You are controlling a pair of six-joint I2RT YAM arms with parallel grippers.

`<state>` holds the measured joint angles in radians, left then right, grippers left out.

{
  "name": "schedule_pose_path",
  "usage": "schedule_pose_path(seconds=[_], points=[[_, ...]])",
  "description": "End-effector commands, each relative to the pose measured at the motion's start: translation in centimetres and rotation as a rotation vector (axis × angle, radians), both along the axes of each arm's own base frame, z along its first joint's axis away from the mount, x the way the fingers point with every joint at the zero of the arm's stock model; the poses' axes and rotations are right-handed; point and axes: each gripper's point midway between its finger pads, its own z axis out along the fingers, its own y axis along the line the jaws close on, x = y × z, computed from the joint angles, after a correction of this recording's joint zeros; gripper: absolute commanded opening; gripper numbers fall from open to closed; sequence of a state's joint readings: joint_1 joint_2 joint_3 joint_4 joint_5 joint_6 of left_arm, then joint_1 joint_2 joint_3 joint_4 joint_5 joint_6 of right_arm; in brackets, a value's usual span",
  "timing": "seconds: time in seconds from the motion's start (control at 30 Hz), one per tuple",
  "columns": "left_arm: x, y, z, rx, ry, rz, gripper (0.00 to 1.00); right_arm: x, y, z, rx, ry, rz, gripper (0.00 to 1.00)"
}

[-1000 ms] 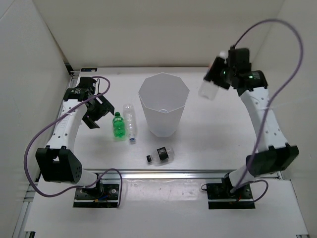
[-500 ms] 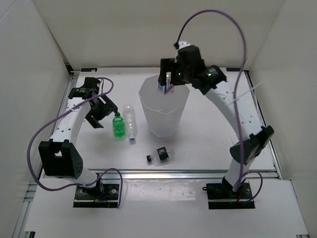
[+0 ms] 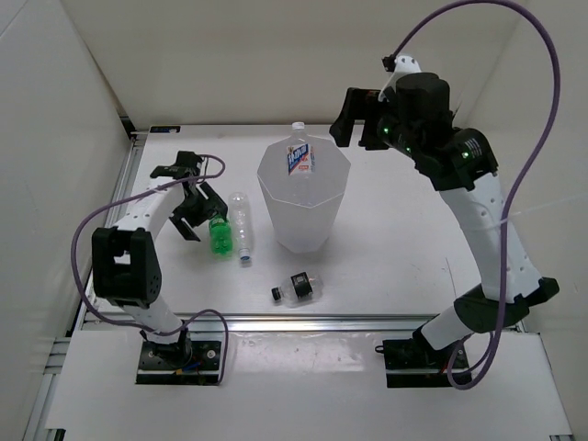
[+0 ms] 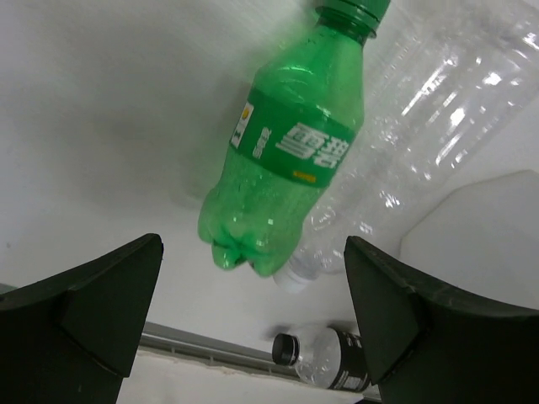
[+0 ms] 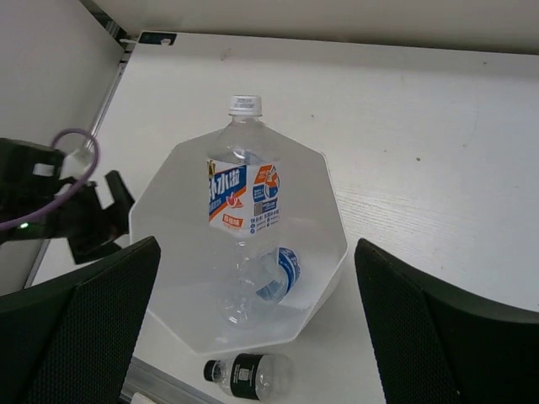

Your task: Put the plastic bottles in the bin

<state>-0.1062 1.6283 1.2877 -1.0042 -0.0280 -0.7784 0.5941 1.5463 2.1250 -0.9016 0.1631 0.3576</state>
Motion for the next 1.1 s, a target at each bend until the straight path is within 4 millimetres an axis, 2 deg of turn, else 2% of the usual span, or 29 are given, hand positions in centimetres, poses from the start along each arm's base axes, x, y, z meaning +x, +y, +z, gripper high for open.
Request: schedule_pose_path(seconds=[0.0, 0.03, 0.07, 0.2, 0.23, 0.27, 0.3, 0.37, 0.4, 0.43, 0.5, 0.53, 0.6, 0.63, 0.7, 0.73, 0.8, 0.83, 0.87, 0.97, 1.0, 1.03, 1.07], points=[[1.3, -1.0, -1.2, -0.001, -0.013, -0.053, 1.0, -1.4, -0.8, -0.4, -0.027, 0.021, 0.011, 1.0], [1.9, -1.1, -1.5, 0.002, -0.017, -0.065, 1.0, -1.5, -0.9, -0.6, -0.032, 0.029, 0.011, 1.0], [1.7, -1.4, -2.7, 0.016, 0.018, -0.077, 1.0, -1.6, -1.3, -0.2, -0.026, 0.02, 0.002, 1.0], [1.4, -1.7, -4.9, 0.03, 0.085, -0.111, 1.0, -2.1, -2.1, 0.5, -0.018, 0.009, -0.008, 1.0], [1.2, -1.6, -5.3, 0.032, 0.105, -0.111, 0.97, -2.1, -2.1, 0.1, -0.023, 0.016, -0.008, 1.0], [1.5, -1.6, -5.0, 0.033, 0.094, -0.122, 0.92, -2.1, -2.6, 0.4, -0.018, 0.009, -0.018, 1.0], [1.4, -1.6, -5.3, 0.034, 0.103, -0.122, 0.8, -2.0, -2.6, 0.1, -0.023, 0.017, -0.019, 1.0], [1.6, -1.4, -3.8, 0.044, 0.085, -0.105, 0.72, -1.9, -2.8, 0.1, -0.023, 0.017, -0.028, 1.0], [1.9, -1.4, -2.0, 0.044, 0.042, -0.087, 0.63, -1.9, -2.8, 0.1, -0.023, 0.017, -0.028, 1.0], [2.5, -1.1, -0.2, 0.056, 0.003, -0.082, 0.6, -2.1, -3.0, 0.4, -0.018, 0.009, -0.028, 1.0], [3.0, -0.9, 2.9, 0.062, -0.065, -0.047, 0.58, -1.9, -3.2, 0.0, -0.016, 0.022, -0.04, 1.0], [3.8, -0.8, 6.2, 0.061, -0.151, -0.04, 0.58, -1.9, -3.2, -0.3, -0.021, 0.03, -0.04, 1.0], [4.0, -0.7, 9.0, 0.057, -0.217, -0.025, 0.56, -2.0, -3.3, -1.0, -0.031, 0.045, -0.04, 1.0], [4.4, -0.8, 11.8, 0.047, -0.288, -0.022, 0.56, -2.2, -3.4, -1.5, -0.029, 0.06, -0.045, 1.0], [4.5, -1.1, 14.3, 0.025, -0.332, -0.017, 0.53, -2.1, -3.3, -2.2, -0.039, 0.075, -0.045, 1.0], [5.1, -1.4, 18.0, 0.0, -0.426, -0.019, 0.53, -2.2, -3.7, -1.9, -0.025, 0.072, -0.058, 1.0], [5.7, -1.9, 21.7, -0.015, -0.527, -0.046, 0.53, -2.5, -3.6, -2.6, -0.021, 0.093, -0.055, 1.0], [6.1, -3.2, 23.9, -0.046, -0.594, -0.086, 0.53, -2.3, -4.0, -2.6, -0.02, 0.094, -0.066, 1.0], [6.6, -3.9, 27.1, -0.066, -0.686, -0.111, 0.53, -2.4, -4.2, -2.9, -0.02, 0.102, -0.067, 1.0], [7.1, -7.8, 31.7, -0.147, -0.843, -0.266, 0.53, -2.3, -4.4, -3.7, -0.017, 0.122, -0.072, 1.0], [7.1, -8.8, 32.2, -0.155, -0.86, -0.307, 0.53, -2.3, -4.4, -4.0, -0.021, 0.13, -0.072, 1.0], [7.1, -10.8, 31.8, -0.175, -0.849, -0.366, 0.53, -2.3, -4.4, -4.0, -0.021, 0.13, -0.072, 1.0], [7.0, -11.9, 32.6, -0.187, -0.874, -0.402, 0.53, -2.1, -4.6, -4.4, -0.018, 0.141, -0.086, 1.0]])
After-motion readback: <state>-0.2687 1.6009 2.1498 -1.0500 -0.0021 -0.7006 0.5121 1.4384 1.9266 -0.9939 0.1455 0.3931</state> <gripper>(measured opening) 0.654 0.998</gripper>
